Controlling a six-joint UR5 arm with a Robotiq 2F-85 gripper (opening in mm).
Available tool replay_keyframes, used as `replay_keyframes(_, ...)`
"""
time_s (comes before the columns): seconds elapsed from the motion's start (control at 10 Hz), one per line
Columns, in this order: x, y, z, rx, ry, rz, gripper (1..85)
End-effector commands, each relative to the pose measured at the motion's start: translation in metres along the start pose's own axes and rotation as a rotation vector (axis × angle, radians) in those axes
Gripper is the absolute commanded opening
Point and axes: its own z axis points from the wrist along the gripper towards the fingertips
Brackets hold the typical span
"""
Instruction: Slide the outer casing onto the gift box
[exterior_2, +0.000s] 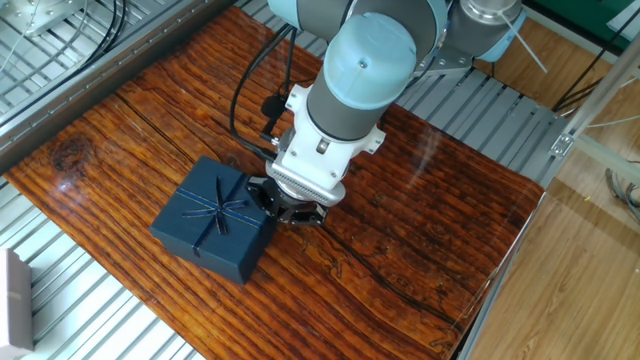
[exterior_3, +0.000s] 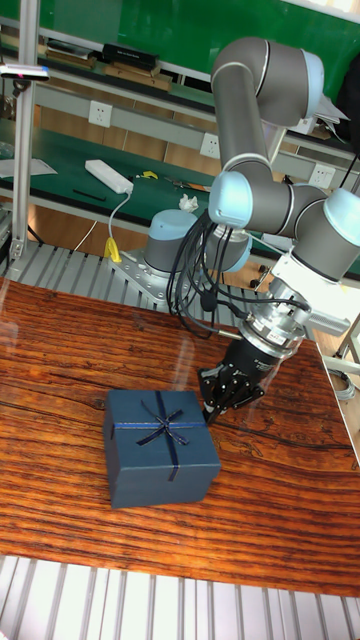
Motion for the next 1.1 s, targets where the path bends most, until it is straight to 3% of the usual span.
replay_keyframes(0.0, 0.0022, -0.0011, -0.0029, -0.008, 0.006, 0.005, 1.0)
replay_keyframes(0.8, 0.0021, -0.0072, -0.0052, -0.003, 0.003, -0.006, 1.0)
replay_keyframes(1.0, 0.0009, -0.0017, -0.0044, -0.019, 0.0, 0.006, 1.0)
